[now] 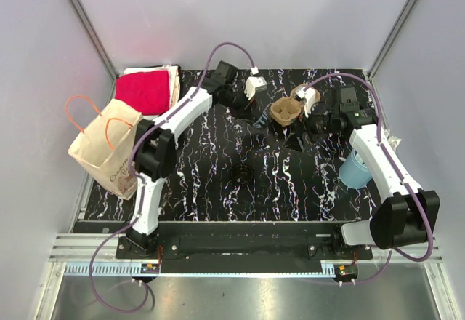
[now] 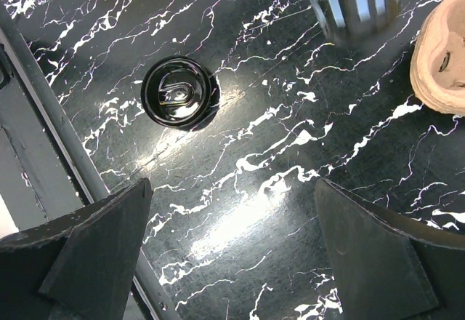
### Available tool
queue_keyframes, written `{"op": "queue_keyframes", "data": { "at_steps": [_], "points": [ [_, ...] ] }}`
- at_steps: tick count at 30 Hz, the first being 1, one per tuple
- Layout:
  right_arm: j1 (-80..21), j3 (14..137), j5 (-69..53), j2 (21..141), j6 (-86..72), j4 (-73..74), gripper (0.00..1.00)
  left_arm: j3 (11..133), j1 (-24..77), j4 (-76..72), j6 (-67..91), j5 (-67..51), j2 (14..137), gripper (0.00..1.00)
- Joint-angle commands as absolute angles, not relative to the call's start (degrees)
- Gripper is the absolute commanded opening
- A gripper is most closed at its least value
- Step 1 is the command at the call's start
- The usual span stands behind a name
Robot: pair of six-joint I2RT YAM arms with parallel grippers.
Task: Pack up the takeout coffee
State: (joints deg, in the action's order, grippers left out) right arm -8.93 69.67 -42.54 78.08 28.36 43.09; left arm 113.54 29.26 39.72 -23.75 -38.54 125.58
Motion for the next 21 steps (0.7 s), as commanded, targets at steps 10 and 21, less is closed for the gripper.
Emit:
{"op": "queue_keyframes", "data": {
  "at_steps": [10,21],
  "points": [
    [-8.17,69.52,-43.42,74.01,29.53,42.98,1.00,106.01,39.99,55.37,-49.30,1.21,112.85,0.00],
    [-5.98,69.52,-44.03,71.28,29.88,43.15,1.00,104.06,42.71,55.11,-47.02,0.88,116.10,0.00]
  ]
}}
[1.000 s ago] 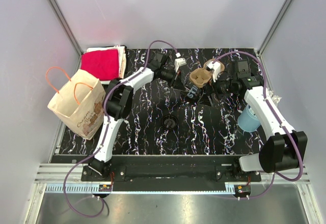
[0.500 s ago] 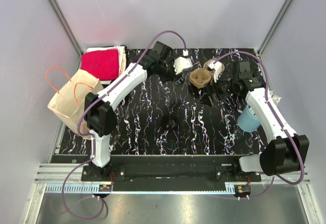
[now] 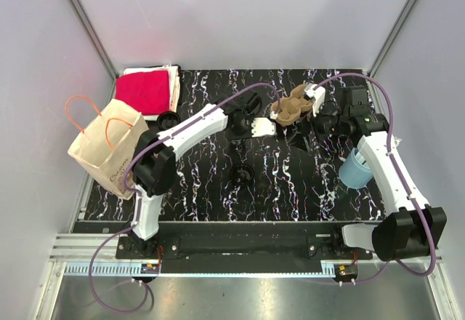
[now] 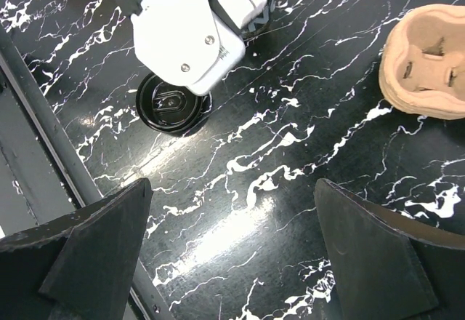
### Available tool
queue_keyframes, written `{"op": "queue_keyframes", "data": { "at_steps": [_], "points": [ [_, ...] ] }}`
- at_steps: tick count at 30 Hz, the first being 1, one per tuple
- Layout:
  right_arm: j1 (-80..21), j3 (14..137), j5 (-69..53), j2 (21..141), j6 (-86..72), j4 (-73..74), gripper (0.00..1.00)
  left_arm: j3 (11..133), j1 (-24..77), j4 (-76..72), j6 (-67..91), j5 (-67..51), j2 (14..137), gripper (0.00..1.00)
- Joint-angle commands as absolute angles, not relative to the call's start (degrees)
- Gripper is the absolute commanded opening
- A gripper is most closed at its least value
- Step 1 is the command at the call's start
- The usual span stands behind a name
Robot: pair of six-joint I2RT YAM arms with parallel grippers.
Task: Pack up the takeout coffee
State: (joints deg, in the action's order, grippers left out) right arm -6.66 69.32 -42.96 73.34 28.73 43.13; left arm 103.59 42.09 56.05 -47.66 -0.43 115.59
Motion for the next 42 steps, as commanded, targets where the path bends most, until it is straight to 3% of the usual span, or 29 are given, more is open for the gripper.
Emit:
{"op": "queue_keyframes", "data": {
  "at_steps": [1,15,21,25,31,34,42],
  "points": [
    [-5.80,69.52,-43.95,71.19,29.88,43.24,1.00,103.98,42.80,54.93,-46.76,0.44,116.36,0.00],
    [-4.13,69.70,-44.30,69.87,29.97,43.24,1.00,104.50,45.53,53.52,-44.65,-2.02,119.00,0.00],
    [-3.96,69.52,-44.65,69.70,29.97,43.33,1.00,104.41,46.05,53.44,-44.65,-0.97,119.09,0.22],
    [-3.96,69.61,-44.65,69.70,30.06,43.33,1.00,104.41,46.05,53.44,-44.39,-0.70,118.74,0.44],
    [-3.87,69.52,-44.82,69.70,30.06,43.24,1.00,106.26,46.14,53.17,-43.07,-0.70,117.08,0.50],
    [-3.78,69.52,-44.82,69.61,29.97,43.33,1.00,107.58,46.14,52.39,-42.63,-0.44,114.27,0.59],
    [-3.51,69.52,-44.47,69.43,30.15,43.24,1.00,98.39,46.32,51.59,-45.96,-6.66,102.14,0.97]
  ]
}}
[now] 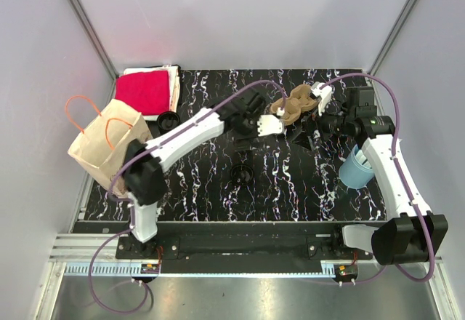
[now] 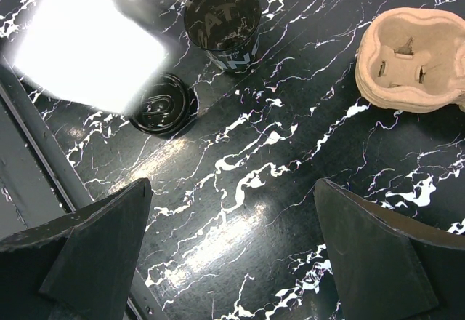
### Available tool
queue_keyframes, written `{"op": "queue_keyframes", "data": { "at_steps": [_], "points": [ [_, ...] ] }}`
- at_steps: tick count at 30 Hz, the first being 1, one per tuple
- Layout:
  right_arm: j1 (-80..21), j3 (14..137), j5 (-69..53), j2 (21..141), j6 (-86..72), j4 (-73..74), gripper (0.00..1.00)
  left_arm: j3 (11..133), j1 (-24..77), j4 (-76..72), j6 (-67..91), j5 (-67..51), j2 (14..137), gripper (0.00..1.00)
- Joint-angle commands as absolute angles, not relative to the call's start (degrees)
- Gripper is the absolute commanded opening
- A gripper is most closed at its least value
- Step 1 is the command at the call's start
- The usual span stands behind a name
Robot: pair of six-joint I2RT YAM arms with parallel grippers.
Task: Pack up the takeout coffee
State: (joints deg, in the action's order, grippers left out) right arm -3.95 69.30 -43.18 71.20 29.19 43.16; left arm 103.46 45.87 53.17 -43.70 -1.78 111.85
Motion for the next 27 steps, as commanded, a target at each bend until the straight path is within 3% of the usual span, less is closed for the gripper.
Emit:
{"op": "queue_keyframes", "data": {
  "at_steps": [1,7,18,27],
  "points": [
    [-3.43,69.61,-44.47,69.26,30.15,43.33,1.00,96.35,46.41,51.68,-47.79,-7.46,99.69,0.99],
    [-2.90,69.61,-44.74,68.64,30.06,43.33,1.00,78.24,46.67,50.37,-57.89,-11.16,91.34,0.99],
    [-2.02,69.43,-45.18,68.29,30.06,43.33,1.00,50.21,46.58,26.65,-79.26,-11.24,84.90,0.99],
    [-1.14,69.26,-45.53,68.47,30.32,43.59,1.00,51.50,45.97,18.99,-81.83,-16.52,89.73,0.99]
  ]
}}
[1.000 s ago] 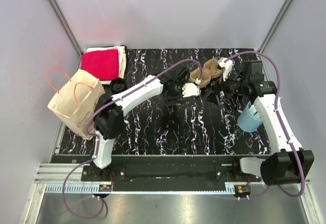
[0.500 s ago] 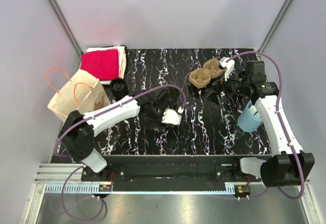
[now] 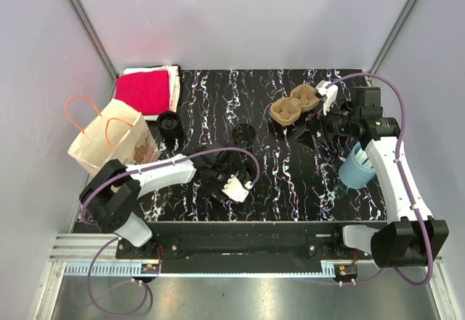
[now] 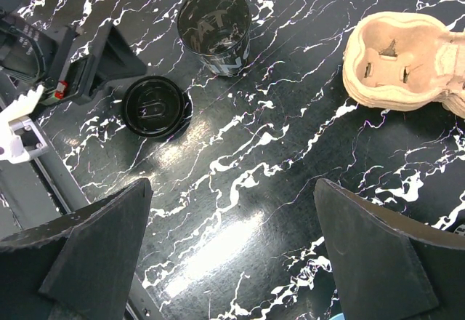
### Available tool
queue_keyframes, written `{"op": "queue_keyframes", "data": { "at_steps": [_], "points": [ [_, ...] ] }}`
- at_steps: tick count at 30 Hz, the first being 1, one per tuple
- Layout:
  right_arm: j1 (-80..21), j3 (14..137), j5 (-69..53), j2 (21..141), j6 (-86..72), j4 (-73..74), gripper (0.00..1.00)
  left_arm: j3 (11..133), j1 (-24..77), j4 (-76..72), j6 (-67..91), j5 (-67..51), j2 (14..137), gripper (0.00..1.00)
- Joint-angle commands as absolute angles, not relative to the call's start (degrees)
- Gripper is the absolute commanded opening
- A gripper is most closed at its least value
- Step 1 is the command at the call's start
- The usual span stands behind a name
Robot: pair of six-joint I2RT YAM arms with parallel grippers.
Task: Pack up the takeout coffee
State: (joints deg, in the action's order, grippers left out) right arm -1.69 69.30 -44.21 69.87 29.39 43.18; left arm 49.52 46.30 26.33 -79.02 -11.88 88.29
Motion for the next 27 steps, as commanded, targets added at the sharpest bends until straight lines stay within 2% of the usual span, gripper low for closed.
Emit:
{"op": "queue_keyframes", "data": {
  "at_steps": [1,6,10,13,23,25,27],
  "points": [
    [-1.14,69.26,-45.61,68.55,30.41,43.59,1.00,51.50,45.88,18.46,-81.83,-16.61,89.91,0.99],
    [-0.97,69.26,-45.53,68.73,30.50,43.68,1.00,51.42,45.97,17.58,-84.11,-17.22,92.28,0.98],
    [-0.88,69.26,-45.44,68.73,30.50,43.68,1.00,52.21,46.05,19.33,-86.13,-17.58,93.69,0.94],
    [-0.70,69.35,-45.44,68.91,30.50,43.59,1.00,52.91,46.05,20.65,-87.09,-17.93,94.48,0.86],
    [-0.62,69.61,-45.44,69.43,30.23,43.51,1.00,54.40,46.41,24.52,-88.24,-18.37,96.06,0.54],
    [-0.70,69.70,-45.61,69.43,30.06,43.59,1.00,54.75,46.67,25.05,-87.63,-18.37,96.33,0.37],
    [-0.62,69.79,-45.70,69.17,29.88,43.42,1.00,54.84,47.02,25.49,-86.84,-18.54,96.59,0.26]
  ]
}}
